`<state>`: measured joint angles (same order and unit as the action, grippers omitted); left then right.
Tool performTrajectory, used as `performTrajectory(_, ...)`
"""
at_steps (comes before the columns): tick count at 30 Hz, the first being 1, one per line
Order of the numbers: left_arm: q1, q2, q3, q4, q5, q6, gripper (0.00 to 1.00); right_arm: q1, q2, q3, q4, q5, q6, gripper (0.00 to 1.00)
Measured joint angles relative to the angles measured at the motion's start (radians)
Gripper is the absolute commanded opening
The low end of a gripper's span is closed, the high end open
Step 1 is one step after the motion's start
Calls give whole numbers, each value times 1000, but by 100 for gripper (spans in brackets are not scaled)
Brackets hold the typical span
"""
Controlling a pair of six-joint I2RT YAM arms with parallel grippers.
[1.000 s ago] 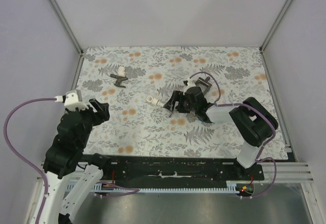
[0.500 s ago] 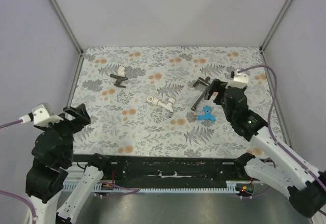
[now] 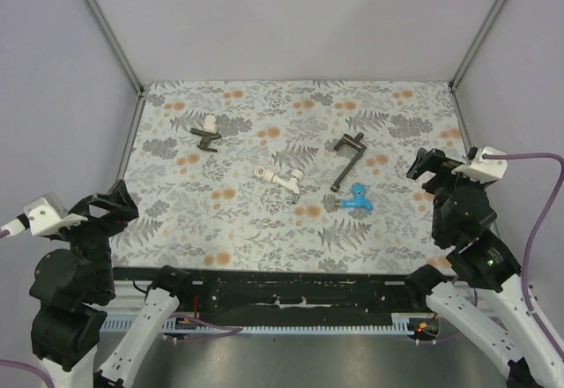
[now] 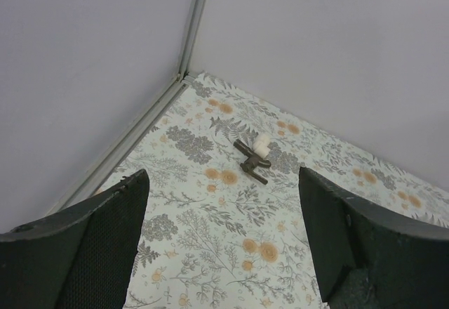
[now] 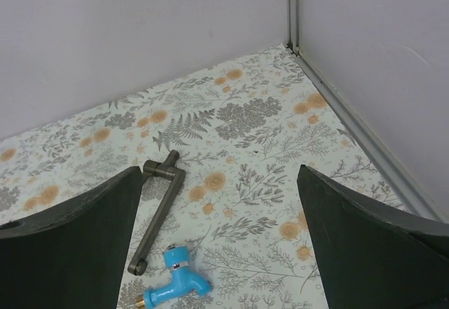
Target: Install the water faucets
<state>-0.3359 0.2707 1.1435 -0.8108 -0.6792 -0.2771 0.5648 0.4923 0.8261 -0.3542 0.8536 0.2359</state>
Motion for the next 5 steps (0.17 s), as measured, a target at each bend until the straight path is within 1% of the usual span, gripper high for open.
performTrajectory(5, 0, -13, -19, 15, 14, -1, 90, 0, 4, 0, -30, 6, -4, 98)
